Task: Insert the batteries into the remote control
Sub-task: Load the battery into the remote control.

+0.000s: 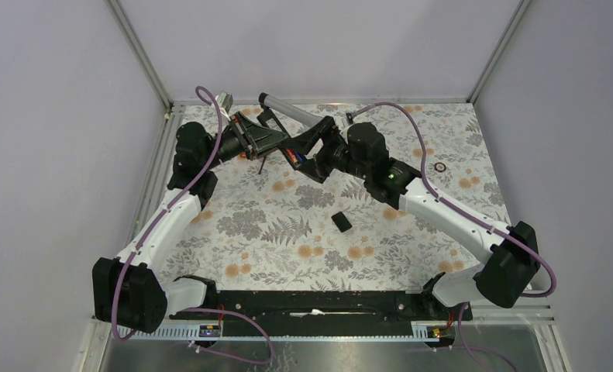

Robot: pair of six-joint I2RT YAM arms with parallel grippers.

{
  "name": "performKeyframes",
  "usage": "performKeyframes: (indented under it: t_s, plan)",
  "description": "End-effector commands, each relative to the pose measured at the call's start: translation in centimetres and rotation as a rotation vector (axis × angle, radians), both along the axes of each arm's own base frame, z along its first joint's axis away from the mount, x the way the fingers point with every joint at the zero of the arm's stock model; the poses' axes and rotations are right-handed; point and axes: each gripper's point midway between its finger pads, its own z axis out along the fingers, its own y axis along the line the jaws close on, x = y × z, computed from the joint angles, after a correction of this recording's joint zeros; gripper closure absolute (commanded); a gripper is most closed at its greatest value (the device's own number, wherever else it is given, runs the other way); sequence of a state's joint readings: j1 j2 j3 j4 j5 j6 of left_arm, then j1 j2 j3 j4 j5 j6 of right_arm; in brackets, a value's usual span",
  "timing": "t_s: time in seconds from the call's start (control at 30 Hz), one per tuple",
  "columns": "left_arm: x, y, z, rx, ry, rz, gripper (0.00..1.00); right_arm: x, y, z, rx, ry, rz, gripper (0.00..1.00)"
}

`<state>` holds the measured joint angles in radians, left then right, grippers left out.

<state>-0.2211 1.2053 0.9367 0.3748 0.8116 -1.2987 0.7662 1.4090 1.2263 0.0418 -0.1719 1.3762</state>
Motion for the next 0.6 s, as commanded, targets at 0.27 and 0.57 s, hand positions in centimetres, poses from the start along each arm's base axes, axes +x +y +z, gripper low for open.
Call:
performKeyframes:
  t_s: [0.27, 0.57]
  plan:
    - [-1.5, 0.3, 4.0, -0.028, -0.18, -0.015, 1.0, 0.2, 0.2, 1.9, 0.1, -0.034, 0.024, 0.14]
    - [-1.7, 0.3, 4.0, -0.03, -0.18, -0.016, 1.0, 0.4, -0.2, 2.4, 0.124, -0.054, 0.02, 0.13]
